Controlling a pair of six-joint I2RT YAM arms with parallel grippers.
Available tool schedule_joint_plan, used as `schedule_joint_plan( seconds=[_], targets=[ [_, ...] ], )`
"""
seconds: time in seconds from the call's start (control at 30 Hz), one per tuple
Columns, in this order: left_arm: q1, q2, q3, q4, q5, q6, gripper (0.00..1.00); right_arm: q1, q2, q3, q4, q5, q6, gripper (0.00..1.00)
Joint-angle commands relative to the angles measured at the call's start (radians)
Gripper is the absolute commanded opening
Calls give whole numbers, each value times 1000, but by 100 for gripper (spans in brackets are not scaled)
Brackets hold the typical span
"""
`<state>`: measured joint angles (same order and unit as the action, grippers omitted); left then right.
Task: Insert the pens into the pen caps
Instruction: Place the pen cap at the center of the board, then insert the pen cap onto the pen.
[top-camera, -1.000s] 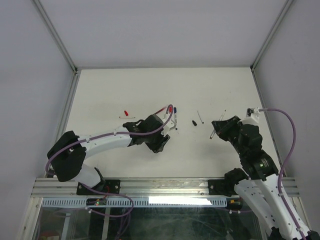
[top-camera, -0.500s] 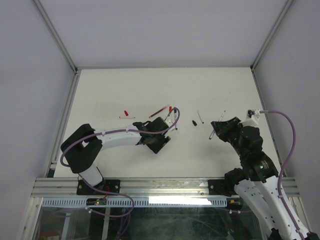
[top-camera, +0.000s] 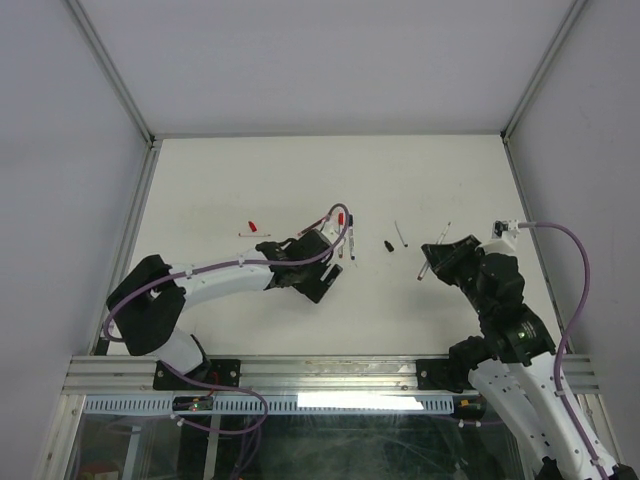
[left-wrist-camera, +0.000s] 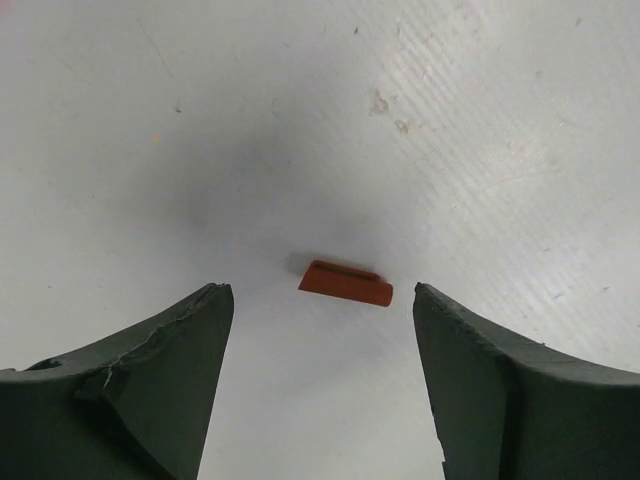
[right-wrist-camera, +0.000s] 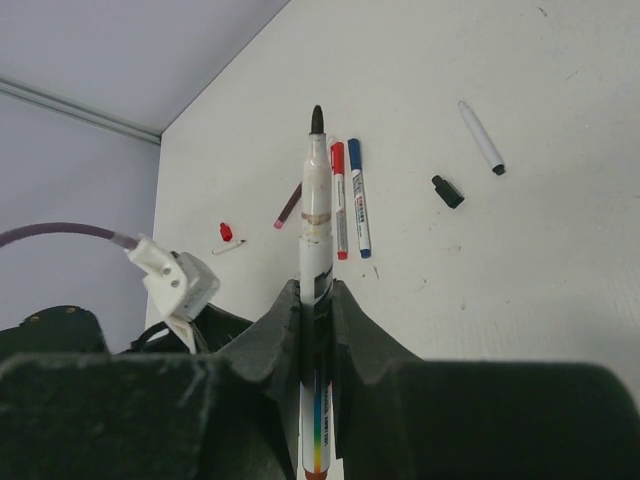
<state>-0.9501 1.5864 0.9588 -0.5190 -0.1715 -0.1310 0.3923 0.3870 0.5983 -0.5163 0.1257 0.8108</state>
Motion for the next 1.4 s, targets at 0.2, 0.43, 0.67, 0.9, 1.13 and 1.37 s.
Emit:
schedule_joint_plan(
  seconds=[0.2,0.43,0.67,0.9,1.13,1.37],
  targets=[
    [-9,-151,-70,74,-128,-610,66,-4,18,-24,60,-17,23,1],
    [-16,-105,-52,3,-185,-869,61,-4,15,-35,57,-11,28,1],
    [-28,-9,24,-53,-201,-870,53,-4,1,-45,42,8,21,1],
    [-41,49,35,-77,-177,-866,42,-3,-18,-60,40,21,30,1],
    [-47,44,-7,-79,-162,-864,33,-4,11,-44,47,15,31,1],
    [-47,67,14,-94,-200,-788,23,-3,32,-46,73,5,45,1]
  ],
)
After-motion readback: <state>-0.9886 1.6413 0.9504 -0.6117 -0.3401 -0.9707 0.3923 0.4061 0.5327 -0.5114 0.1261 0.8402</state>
